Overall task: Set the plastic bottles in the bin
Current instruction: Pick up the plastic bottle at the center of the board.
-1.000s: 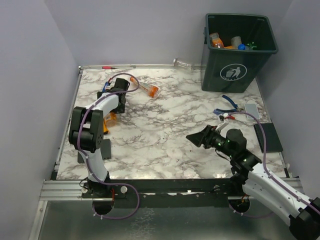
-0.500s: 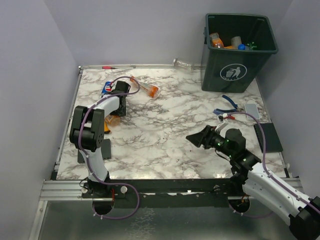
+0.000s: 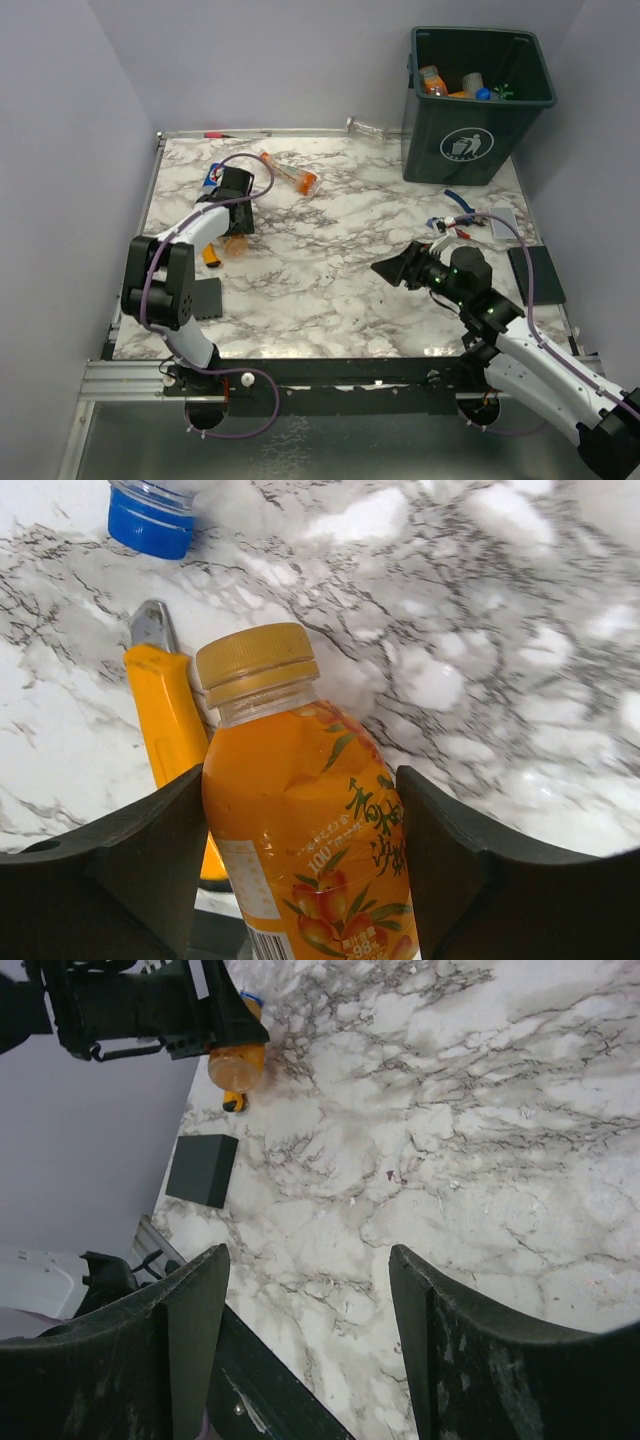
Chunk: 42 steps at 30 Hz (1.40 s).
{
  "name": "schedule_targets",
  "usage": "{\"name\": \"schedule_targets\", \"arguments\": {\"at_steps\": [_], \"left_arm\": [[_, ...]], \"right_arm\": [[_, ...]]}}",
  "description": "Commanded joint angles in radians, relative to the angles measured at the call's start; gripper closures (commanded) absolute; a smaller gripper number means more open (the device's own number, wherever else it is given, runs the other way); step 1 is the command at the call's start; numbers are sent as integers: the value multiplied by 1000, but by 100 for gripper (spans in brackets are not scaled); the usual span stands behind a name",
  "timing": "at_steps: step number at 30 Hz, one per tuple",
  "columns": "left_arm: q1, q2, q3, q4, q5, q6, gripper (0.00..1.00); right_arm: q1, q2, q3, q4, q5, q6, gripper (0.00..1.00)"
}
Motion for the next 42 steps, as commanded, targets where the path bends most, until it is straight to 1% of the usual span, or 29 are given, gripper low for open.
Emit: {"name": "schedule_targets", "arguments": {"at_steps": [1,3,4,5,7,8,9,11,13,15,18,20,22,24,27,29,32,35,42], "left_arm": [[-11,-218,-68,103,163,-90,50],[-16,-304,-107,168,259,-121,50],[-17,-343,-134,218,329,-139,50],[-20,-392,-161,279,456,-169,50],[-34,-453,-233,442,629,-238,50],[-51,-479,-271,551,698,-277,50],[-76,-501,-308,682,741,-304,50],[-163,-536,-366,848,780,-321,50],[-267,-558,-400,952,787,-280,50],[-357,-572,-436,1054,827,-241,50],[-437,-589,-509,1190,918,-215,50],[-463,-612,-570,1269,926,-211,50],[-488,-648,-640,1344,887,-198,50],[-531,-685,-676,1363,840,-146,50],[-580,-728,-704,1363,819,-49,51],[-622,-753,-718,1361,789,27,53],[-665,-774,-729,1353,740,113,55],[-678,-760,-726,1349,718,127,56],[-700,-758,-739,1349,631,133,57]], "right_arm": [[9,16,63,-42,29,-39,31],[9,24,73,-41,20,-41,31],[9,27,76,-38,11,-42,30],[9,31,75,-24,-2,-44,28],[9,44,70,17,-36,-49,24],[8,54,69,40,-57,-47,21],[9,65,66,70,-76,-40,18],[9,93,57,144,-123,-16,13],[9,136,54,232,-167,25,9],[9,177,57,312,-189,73,7],[9,212,66,381,-184,128,6],[8,212,81,386,-159,149,6],[8,192,93,382,-121,164,6],[9,161,107,364,-83,169,6],[9,125,147,319,-56,149,8],[9,147,196,294,-87,140,11],[9,217,285,267,-186,144,13],[11,256,314,276,-237,167,14],[39,288,352,211,-250,132,18]]}}
